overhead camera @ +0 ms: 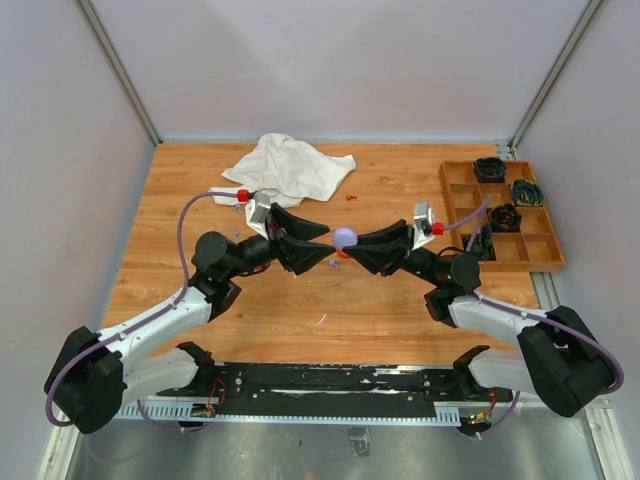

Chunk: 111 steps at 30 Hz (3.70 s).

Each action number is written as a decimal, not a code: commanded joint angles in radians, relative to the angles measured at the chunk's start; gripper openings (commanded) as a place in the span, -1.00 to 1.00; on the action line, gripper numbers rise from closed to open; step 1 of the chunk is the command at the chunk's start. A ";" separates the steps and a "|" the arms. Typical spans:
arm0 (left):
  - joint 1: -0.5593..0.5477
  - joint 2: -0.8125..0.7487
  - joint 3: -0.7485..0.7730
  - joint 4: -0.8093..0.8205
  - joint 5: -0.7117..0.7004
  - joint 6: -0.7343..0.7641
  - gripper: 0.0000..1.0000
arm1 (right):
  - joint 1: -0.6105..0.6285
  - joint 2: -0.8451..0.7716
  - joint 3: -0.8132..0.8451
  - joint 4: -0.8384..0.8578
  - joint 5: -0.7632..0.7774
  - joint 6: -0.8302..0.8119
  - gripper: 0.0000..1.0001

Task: Insert the wireless bluetooth earbuds into the charging case
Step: Pick up the charging case at the center of the board.

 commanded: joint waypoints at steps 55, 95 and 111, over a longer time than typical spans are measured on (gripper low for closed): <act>-0.052 -0.077 0.090 -0.350 0.162 0.505 -0.86 | 0.006 -0.334 0.132 -0.888 -0.196 -0.495 -0.13; -0.104 -0.085 0.114 -0.344 0.159 0.502 -0.94 | 0.057 -0.260 0.089 -0.653 -0.211 -0.420 -0.29; -0.109 -0.080 0.115 -0.337 0.154 0.495 -0.90 | 0.060 -0.228 0.075 -0.578 -0.221 -0.376 -0.55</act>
